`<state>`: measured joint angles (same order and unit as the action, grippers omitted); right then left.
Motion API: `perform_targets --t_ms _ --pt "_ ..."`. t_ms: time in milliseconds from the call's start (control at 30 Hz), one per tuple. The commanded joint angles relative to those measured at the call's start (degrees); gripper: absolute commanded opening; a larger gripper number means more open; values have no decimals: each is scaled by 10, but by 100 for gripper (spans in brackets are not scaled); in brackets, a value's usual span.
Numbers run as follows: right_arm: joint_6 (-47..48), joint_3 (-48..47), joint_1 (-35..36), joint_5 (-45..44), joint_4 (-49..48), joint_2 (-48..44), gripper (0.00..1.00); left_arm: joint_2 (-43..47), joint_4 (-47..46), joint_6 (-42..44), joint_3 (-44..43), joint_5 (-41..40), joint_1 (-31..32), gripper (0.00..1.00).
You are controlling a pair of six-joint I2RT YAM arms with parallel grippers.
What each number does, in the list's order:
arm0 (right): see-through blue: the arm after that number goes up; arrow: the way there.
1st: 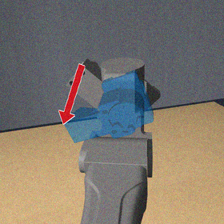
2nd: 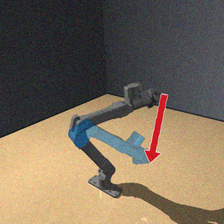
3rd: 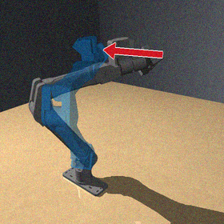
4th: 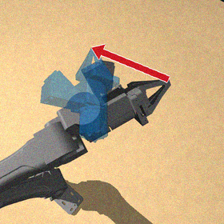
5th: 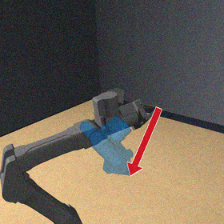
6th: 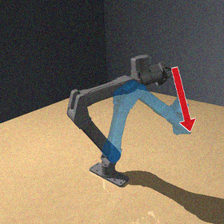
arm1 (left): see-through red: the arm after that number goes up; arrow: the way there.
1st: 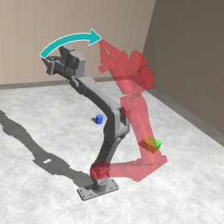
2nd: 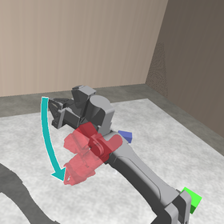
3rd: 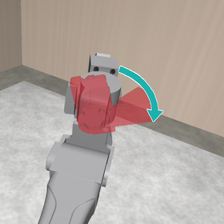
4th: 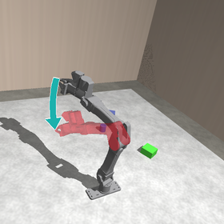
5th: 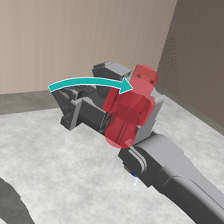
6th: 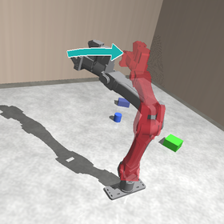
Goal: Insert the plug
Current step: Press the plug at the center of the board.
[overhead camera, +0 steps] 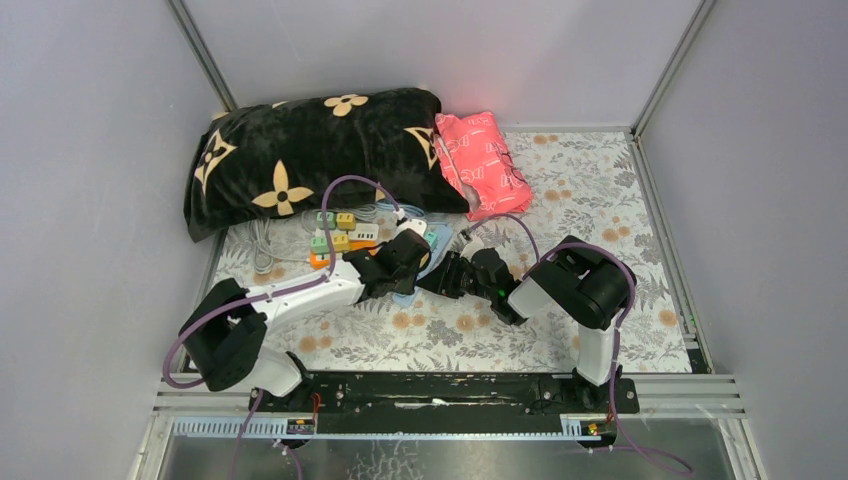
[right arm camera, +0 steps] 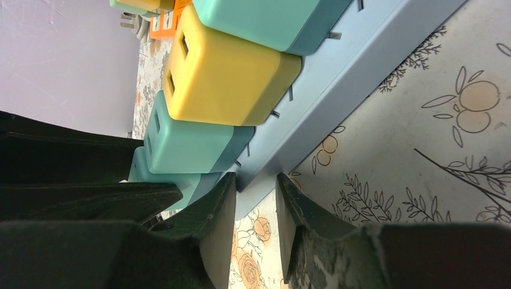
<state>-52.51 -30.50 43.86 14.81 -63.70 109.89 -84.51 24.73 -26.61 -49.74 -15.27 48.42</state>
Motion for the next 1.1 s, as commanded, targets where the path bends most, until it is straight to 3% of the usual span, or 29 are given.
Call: perform_targets --t_ms 0,133,567,867,1067 --pt "18 -4 9 18 24 21 36 -56 41 -67 67 43 -10 0" --pt "20 -3 8 17 24 18 36 -50 46 -67 72 35 -23 0" --pt "21 -4 8 19 22 19 36 -112 28 -74 52 46 45 0" --pt "20 -4 9 21 21 21 36 -54 -6 -77 115 92 -38 0" --pt "23 -3 9 20 21 19 36 -85 7 -75 94 88 -36 0"
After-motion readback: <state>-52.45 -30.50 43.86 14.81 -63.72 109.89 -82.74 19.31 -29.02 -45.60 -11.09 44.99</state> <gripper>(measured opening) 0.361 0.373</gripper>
